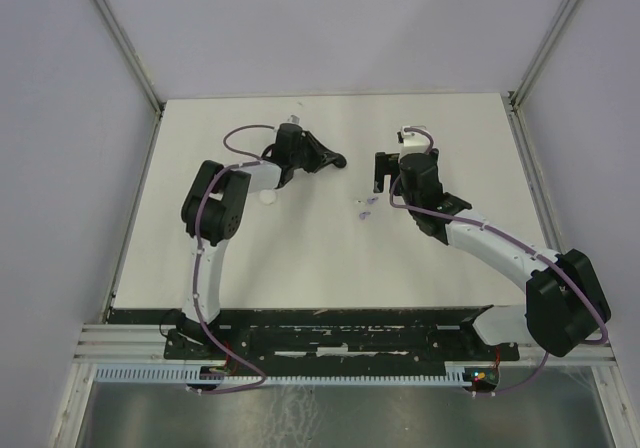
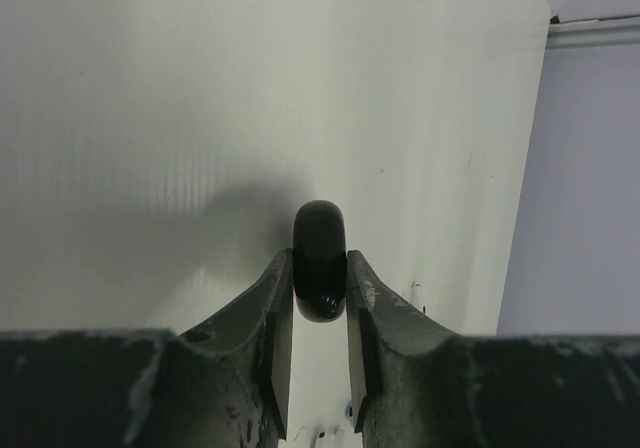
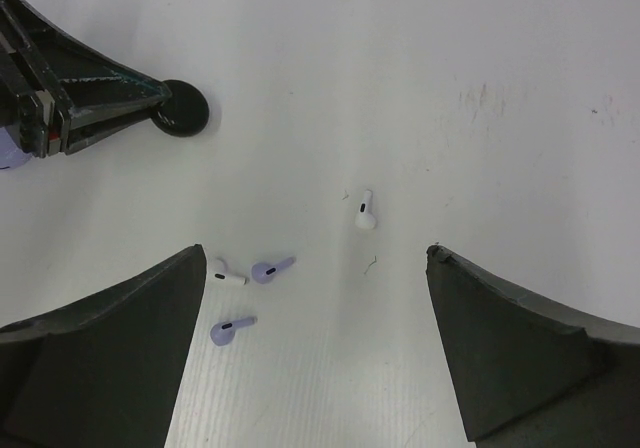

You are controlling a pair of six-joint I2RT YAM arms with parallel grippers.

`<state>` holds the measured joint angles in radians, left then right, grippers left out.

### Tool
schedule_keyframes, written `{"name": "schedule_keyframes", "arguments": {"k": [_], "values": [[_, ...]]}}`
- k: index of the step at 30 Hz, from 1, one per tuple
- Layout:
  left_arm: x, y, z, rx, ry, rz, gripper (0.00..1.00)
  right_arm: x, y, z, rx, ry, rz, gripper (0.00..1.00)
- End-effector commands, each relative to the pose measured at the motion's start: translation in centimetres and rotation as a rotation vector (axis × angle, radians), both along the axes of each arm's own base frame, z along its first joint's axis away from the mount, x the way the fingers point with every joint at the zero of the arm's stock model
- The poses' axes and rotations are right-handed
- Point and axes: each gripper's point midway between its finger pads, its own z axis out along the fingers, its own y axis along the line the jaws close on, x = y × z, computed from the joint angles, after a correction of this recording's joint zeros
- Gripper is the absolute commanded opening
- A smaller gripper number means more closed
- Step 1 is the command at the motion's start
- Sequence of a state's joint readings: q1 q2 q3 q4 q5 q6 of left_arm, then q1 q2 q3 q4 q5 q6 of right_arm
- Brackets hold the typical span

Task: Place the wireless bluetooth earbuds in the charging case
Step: Place the charging case at the center of the board, then pick up the charging case at the center of the board.

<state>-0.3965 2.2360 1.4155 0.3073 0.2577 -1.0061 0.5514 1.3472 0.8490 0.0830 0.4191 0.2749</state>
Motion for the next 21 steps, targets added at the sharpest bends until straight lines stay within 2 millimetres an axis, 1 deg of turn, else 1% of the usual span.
{"name": "schedule_keyframes", "arguments": {"k": [1,4,7,9,11,13,14,18,21], "values": [[1.3,-0.1,0.1,0.069,-0.049,-0.014,0.2,0.8,0.5,2.7,0.057,-0.058,0.002,1.0],[1.4,0.0,-0.3,0.08,-0.042,-0.013,0.41,0.8,0.6,2.8,0.057,-0.059,0.004,1.0],[1.4,0.3,-0.6,0.105,-0.035,-0.012,0.54,0.8,0.6,2.8,0.057,-0.058,0.006,0.99],[1.4,0.4,-0.6,0.117,-0.031,-0.013,0.6,0.8,0.6,2.8,0.057,-0.058,0.006,1.0],[1.4,0.6,-0.3,0.124,-0.035,-0.008,0.64,0.8,0.6,2.8,0.058,-0.056,0.01,0.99],[1.4,1.3,0.2,0.137,-0.044,0.013,0.67,0.7,0.6,2.9,0.06,-0.057,0.012,1.0],[1.3,1.8,1.1,0.14,-0.056,0.026,0.68,0.7,0.7,2.8,0.058,-0.054,0.013,1.0],[0.9,4.6,3.7,0.19,-0.106,0.086,0.69,0.6,0.6,2.9,0.059,-0.056,0.016,1.0],[-0.1,6.9,5.1,0.271,-0.132,0.117,0.69,0.6,0.7,2.9,0.062,-0.055,0.021,0.99]]}}
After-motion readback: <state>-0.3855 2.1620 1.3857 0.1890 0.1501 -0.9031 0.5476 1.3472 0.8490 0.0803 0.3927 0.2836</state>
